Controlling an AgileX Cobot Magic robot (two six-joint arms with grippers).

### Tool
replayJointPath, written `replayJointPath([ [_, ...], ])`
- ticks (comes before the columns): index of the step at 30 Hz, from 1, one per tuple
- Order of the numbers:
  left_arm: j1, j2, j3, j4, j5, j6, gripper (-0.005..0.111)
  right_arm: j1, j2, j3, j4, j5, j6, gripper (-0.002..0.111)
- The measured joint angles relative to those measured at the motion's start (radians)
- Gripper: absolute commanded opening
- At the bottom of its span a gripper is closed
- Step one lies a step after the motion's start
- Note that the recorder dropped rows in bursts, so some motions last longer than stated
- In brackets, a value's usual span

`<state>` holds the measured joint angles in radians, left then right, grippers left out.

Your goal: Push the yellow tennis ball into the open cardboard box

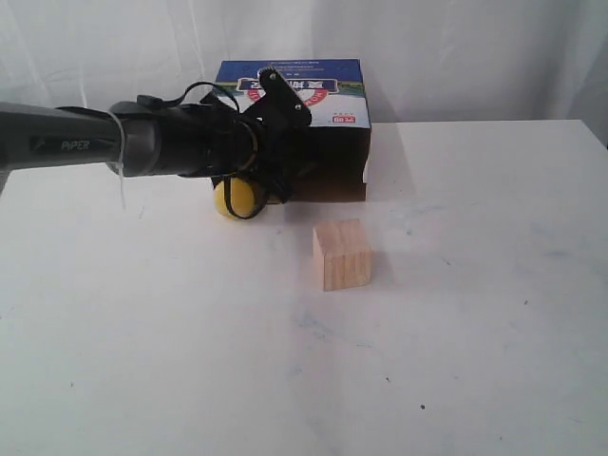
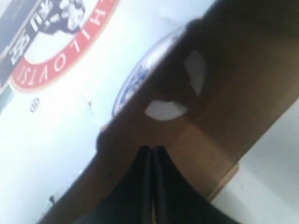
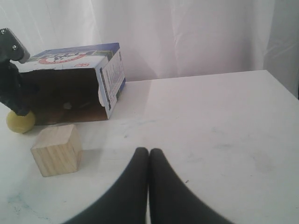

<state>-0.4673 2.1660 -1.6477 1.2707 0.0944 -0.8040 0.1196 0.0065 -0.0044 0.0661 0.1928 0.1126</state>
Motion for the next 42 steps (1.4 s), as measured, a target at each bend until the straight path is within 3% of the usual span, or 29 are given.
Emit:
replayJointPath([
  [4, -0.037, -0.066, 0.02, 0.012, 0.061, 0.0, 0.0, 0.0, 0.0, 0.0, 0.0, 0.0, 0.0, 0.0],
  [9, -0.041, -0.232, 0.284, 0.014, 0.187, 0.0, 0.0, 0.0, 0.0, 0.0, 0.0, 0.0, 0.0, 0.0],
  [13, 0.035, -0.312, 0.425, 0.047, 0.199, -0.006, 0.0, 0.0, 0.0, 0.0, 0.0, 0.0, 0.0, 0.0],
  [21, 0.189, -0.294, 0.441, 0.167, 0.103, -0.123, 0.0, 0.0, 0.0, 0.0, 0.0, 0.0, 0.0, 0.0],
  [24, 0.216, -0.241, 0.441, 0.201, 0.068, -0.165, 0.0, 0.0, 0.0, 0.0, 0.0, 0.0, 0.0, 0.0],
  [29, 0.222, -0.17, 0.443, 0.212, -0.009, -0.194, 0.0, 0.0, 0.0, 0.0, 0.0, 0.0, 0.0, 0.0],
  [42, 0.181, -0.166, 0.429, 0.218, -0.01, -0.233, 0.0, 0.0, 0.0, 0.0, 0.0, 0.0, 0.0, 0.0],
])
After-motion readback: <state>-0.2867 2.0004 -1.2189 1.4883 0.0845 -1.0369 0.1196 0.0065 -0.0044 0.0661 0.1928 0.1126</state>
